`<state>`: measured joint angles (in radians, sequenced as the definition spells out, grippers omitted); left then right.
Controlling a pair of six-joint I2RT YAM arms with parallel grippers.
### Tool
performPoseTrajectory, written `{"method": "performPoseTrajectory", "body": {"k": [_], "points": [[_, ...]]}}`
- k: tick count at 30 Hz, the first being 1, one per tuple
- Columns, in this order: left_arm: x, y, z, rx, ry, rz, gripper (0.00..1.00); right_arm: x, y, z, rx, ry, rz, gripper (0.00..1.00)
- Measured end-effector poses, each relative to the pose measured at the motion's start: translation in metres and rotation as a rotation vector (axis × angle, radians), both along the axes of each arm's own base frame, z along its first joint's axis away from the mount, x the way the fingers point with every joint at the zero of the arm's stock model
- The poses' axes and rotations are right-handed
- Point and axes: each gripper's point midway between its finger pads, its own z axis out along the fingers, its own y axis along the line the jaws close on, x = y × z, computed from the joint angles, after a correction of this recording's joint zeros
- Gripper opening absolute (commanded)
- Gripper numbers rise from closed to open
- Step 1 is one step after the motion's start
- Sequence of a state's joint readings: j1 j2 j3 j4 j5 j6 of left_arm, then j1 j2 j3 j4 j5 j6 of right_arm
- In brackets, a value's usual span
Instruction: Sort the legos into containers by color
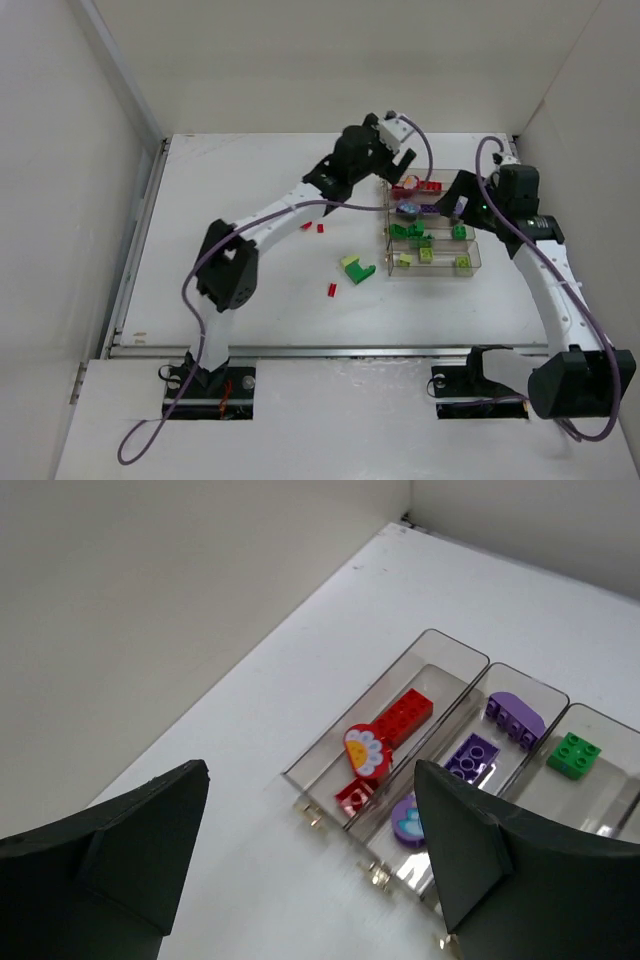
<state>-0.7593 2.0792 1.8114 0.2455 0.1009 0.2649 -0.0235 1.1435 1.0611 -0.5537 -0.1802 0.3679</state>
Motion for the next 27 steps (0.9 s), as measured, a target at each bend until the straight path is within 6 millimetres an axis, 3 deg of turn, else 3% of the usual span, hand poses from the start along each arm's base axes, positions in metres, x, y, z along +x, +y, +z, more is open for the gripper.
{"method": "performPoseTrajectory", "body": {"k": [3, 6, 8, 11, 15, 17, 20, 22, 23, 27], "points": [[-0.012, 0.048, 0.055, -0.059, -0.001, 0.049, 0.71, 0.004, 0.041, 0.014, -0.042, -0.055, 0.131, 1.00], [-0.009, 0.128, 0.071, -0.067, 0.030, 0.175, 0.65, 0.012, 0.086, 0.019, -0.065, -0.074, 0.255, 1.00], [-0.003, 0.180, 0.058, -0.029, 0.063, 0.272, 0.60, 0.018, 0.115, 0.013, -0.077, -0.062, 0.326, 1.00], [0.000, 0.242, 0.002, 0.095, 0.155, 0.379, 0.58, 0.024, 0.154, -0.007, -0.103, -0.011, 0.407, 1.00], [-0.022, 0.293, -0.086, 0.258, 0.348, 0.442, 0.56, 0.020, 0.196, -0.033, -0.132, 0.055, 0.500, 1.00], [-0.031, 0.313, -0.108, 0.272, 0.428, 0.482, 0.57, 0.021, 0.219, -0.042, -0.139, 0.076, 0.543, 0.98], [-0.037, 0.350, -0.115, 0.209, 0.486, 0.591, 0.59, 0.022, 0.246, -0.062, -0.141, 0.114, 0.589, 0.91], [-0.049, 0.377, -0.112, 0.158, 0.493, 0.685, 0.60, 0.018, 0.258, -0.083, -0.146, 0.159, 0.614, 0.89], [-0.059, 0.387, -0.108, 0.141, 0.488, 0.727, 0.62, 0.016, 0.263, -0.094, -0.151, 0.186, 0.621, 0.84], [-0.089, 0.389, -0.089, 0.087, 0.424, 0.775, 0.68, 0.026, 0.287, -0.127, -0.172, 0.246, 0.638, 0.58]]}}
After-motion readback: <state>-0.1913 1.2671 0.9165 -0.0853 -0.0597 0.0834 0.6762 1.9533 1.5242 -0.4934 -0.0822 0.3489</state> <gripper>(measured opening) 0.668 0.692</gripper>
